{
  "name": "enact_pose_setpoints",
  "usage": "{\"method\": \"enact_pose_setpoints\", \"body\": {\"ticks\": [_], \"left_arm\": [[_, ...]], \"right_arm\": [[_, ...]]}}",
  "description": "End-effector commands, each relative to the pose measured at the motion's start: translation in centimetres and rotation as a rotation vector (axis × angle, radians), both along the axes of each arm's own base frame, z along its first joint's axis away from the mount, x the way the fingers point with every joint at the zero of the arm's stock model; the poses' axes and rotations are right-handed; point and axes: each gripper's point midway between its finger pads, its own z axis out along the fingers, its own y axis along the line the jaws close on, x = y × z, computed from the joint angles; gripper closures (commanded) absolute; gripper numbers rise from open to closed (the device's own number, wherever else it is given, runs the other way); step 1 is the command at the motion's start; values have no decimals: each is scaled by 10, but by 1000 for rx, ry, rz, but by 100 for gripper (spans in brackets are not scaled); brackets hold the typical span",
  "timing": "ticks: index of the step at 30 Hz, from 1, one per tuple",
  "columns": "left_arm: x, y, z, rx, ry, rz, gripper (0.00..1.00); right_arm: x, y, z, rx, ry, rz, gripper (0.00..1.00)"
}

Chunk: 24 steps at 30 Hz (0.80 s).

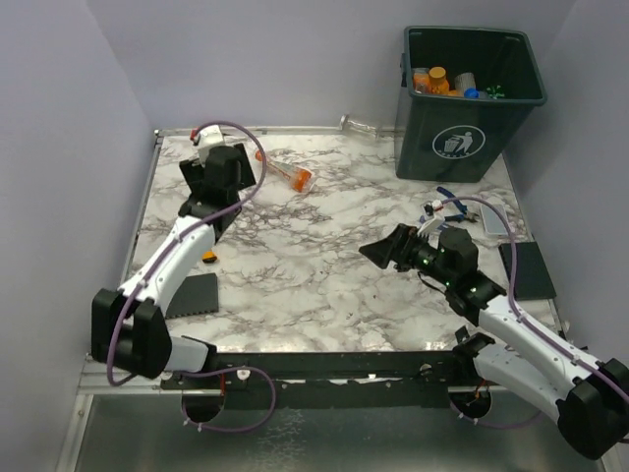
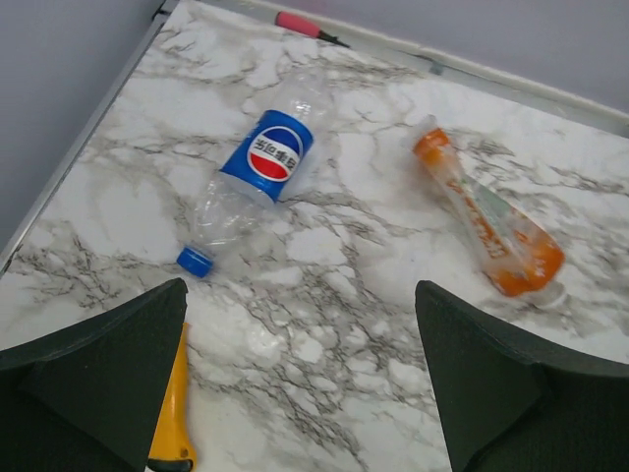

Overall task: Put the plastic bottles in the bin
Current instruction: Pick up the plastic bottle from the corner of the board.

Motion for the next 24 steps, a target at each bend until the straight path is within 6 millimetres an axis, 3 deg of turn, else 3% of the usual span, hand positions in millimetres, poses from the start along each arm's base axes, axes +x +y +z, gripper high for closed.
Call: {"method": "enact_pose_setpoints", "body": {"ticks": [1, 4, 7, 14, 19, 24], "left_arm": [[28, 34, -39, -86, 181, 54, 1], [52, 59, -55, -62, 242, 105, 1], [74, 71, -75, -15, 312, 105, 1], [107, 73, -126, 88, 504, 40, 1], [102, 106, -139, 262, 585, 109, 1], [84, 133, -161, 262, 651, 162, 1]], "right_arm": [[-23, 9, -19, 73, 48, 79, 15], [-35, 10, -32, 83, 78, 115, 16], [-44, 8, -40, 84, 93, 123, 16], [-55, -3, -46, 54, 79, 110, 16], [-57, -7, -48, 24, 67, 105, 16], [-55, -6, -53, 17, 81, 107, 16]]}}
